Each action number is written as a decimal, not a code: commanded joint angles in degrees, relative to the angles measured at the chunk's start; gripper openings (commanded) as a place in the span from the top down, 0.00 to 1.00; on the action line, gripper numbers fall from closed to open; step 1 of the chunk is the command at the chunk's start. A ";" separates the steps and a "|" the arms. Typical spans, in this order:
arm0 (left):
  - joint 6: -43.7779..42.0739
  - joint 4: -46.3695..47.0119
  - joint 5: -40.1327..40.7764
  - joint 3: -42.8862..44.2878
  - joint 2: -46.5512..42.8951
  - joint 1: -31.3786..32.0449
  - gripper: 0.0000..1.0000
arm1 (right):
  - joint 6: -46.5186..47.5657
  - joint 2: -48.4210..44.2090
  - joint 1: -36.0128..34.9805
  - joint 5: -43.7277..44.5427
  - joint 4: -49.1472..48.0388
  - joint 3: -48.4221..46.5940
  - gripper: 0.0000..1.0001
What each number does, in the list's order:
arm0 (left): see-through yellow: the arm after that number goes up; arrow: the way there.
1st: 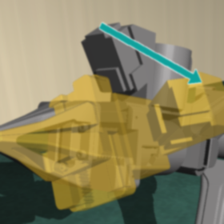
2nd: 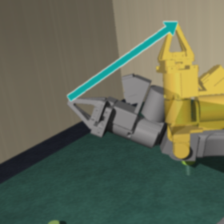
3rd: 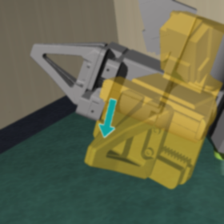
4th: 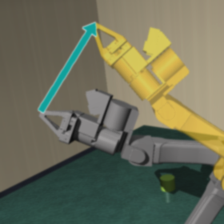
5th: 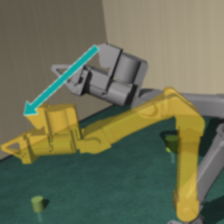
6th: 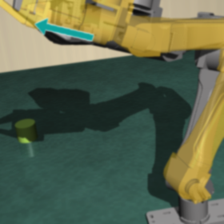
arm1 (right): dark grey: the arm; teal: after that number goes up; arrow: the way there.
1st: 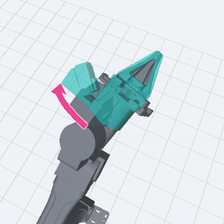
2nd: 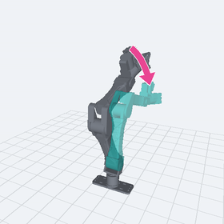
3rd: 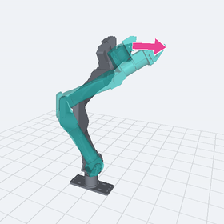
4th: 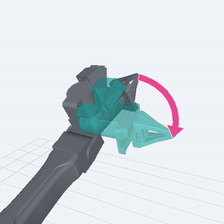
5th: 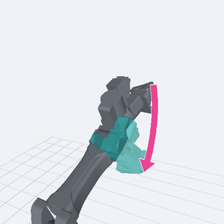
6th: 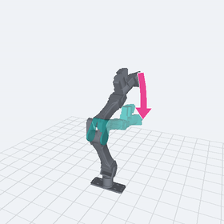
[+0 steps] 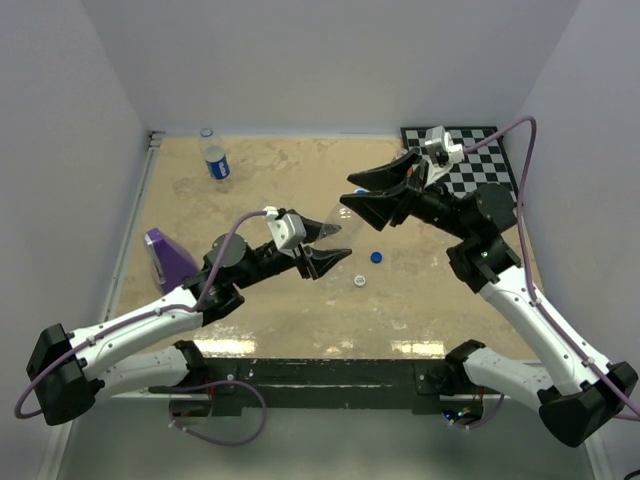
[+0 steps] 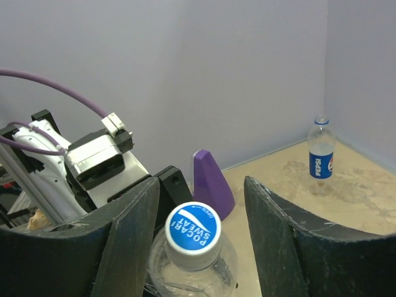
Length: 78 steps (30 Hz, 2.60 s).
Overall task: Screw on the bottle caps
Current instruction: Screw the bottle cap onto the plastic bottle.
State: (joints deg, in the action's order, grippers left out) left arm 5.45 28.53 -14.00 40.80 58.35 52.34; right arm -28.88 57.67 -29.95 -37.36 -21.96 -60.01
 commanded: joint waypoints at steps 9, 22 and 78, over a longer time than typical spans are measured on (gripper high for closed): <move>2.90 5.83 -6.48 -0.63 -0.87 -1.10 1.00 | -1.00 0.25 0.34 -4.39 -4.68 0.86 0.86; -10.90 -8.66 32.95 7.88 3.17 11.64 1.00 | 3.93 1.48 0.25 10.54 9.73 -1.43 1.00; 8.35 9.79 -16.06 1.65 5.55 -5.31 1.00 | -10.67 -0.10 7.37 -8.95 -19.18 7.19 0.30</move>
State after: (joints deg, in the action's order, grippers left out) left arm 11.77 33.69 -25.54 41.34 63.00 47.48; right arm -38.02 57.87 -22.81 -42.72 -35.70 -52.99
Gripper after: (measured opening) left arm 0.546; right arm 0.726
